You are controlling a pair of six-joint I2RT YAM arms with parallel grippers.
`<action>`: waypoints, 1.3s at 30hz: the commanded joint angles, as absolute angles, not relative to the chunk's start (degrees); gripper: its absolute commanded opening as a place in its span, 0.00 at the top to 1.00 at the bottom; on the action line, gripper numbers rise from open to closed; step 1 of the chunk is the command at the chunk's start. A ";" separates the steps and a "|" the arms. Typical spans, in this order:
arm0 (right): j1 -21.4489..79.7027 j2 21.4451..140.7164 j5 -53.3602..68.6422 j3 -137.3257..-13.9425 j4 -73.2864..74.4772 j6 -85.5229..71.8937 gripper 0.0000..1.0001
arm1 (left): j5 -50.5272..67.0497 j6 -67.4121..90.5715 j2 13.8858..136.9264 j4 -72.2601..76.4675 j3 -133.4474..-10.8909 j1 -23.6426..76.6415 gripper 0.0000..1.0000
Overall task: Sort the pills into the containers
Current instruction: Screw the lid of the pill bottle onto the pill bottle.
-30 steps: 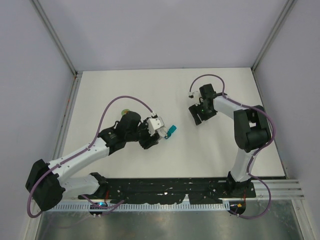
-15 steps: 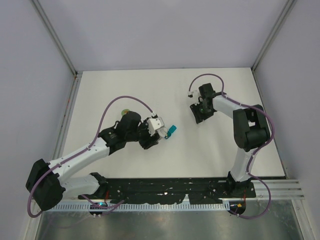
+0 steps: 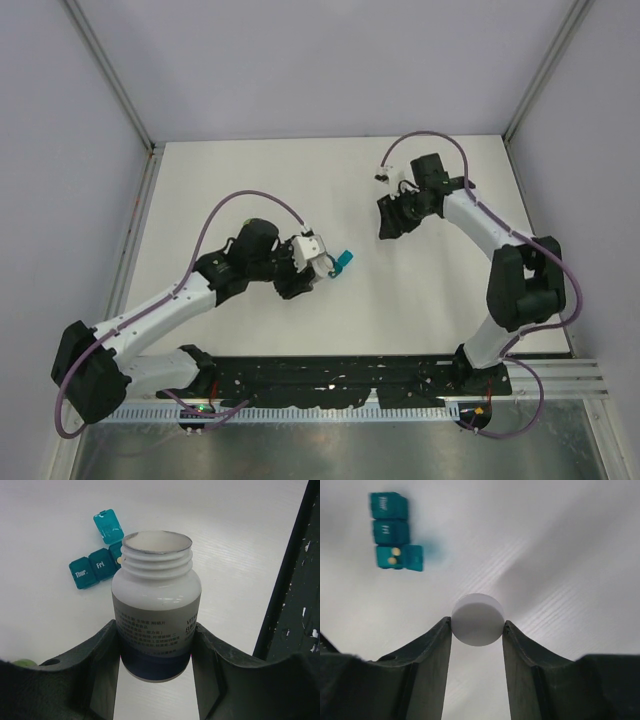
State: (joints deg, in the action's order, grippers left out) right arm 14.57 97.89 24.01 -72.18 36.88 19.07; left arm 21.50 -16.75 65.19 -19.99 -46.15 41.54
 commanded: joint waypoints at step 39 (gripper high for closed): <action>26.19 80.60 64.69 -79.37 44.03 23.38 0.82 | 31.64 -15.73 70.14 -28.74 -63.72 40.96 1.00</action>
